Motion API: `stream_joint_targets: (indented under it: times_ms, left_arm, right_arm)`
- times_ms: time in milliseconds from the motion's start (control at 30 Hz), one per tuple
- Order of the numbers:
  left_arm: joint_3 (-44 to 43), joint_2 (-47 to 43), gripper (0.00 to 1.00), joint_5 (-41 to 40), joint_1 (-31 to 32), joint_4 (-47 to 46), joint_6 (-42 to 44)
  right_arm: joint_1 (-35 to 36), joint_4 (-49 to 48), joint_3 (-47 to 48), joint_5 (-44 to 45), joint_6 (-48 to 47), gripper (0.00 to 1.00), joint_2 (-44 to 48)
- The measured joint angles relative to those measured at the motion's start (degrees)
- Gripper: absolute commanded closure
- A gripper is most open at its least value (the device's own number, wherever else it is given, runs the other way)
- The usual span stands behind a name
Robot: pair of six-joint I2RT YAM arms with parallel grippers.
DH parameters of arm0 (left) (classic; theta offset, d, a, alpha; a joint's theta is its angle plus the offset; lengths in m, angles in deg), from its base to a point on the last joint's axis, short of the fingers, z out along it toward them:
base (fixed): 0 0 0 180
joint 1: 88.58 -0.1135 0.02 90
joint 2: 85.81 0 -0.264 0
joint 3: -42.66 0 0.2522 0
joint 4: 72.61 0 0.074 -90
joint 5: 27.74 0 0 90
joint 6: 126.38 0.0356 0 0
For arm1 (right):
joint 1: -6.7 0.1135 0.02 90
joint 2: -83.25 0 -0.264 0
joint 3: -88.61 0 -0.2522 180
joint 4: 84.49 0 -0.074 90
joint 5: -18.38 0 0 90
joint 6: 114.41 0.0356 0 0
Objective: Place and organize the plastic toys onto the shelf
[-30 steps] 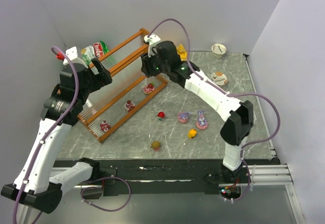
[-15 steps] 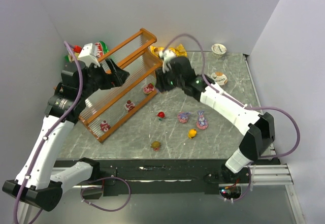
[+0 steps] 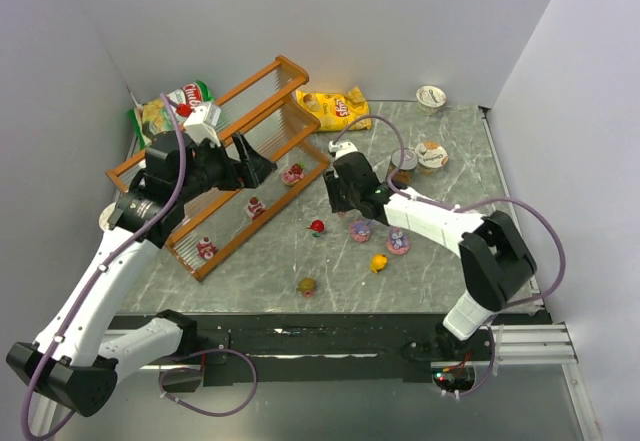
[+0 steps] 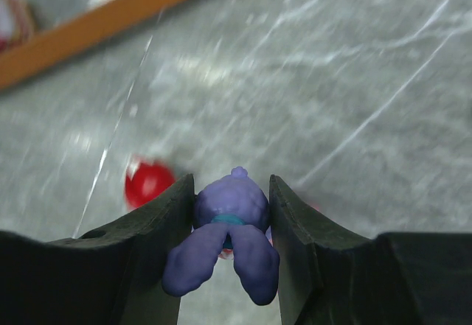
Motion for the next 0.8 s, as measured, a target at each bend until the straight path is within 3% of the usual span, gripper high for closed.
stream_joint_targets:
  times_ms: [233, 400, 633, 800]
  left_arm:
    - [0.00, 0.57, 0.04, -0.46, 0.63, 0.11, 0.02]
    - [-0.07, 0.55, 0.04, -2.16, 0.63, 0.83, 0.11]
    - [-0.70, 0.55, 0.04, -5.07, 0.63, 2.38, 0.33]
    - [-1.01, 0.55, 0.04, -6.40, 0.63, 2.78, 0.52]
  right_arm:
    - [-1.44, -6.10, 2.10, 5.27, 2.12, 0.97, -9.79]
    - [-1.99, -7.13, 2.29, 6.60, 4.26, 0.89, -13.97]
    - [-2.14, -8.85, 2.29, 7.43, 5.14, 0.64, -14.25]
    - [-2.14, -9.55, 2.29, 7.45, 5.68, 0.34, -14.25]
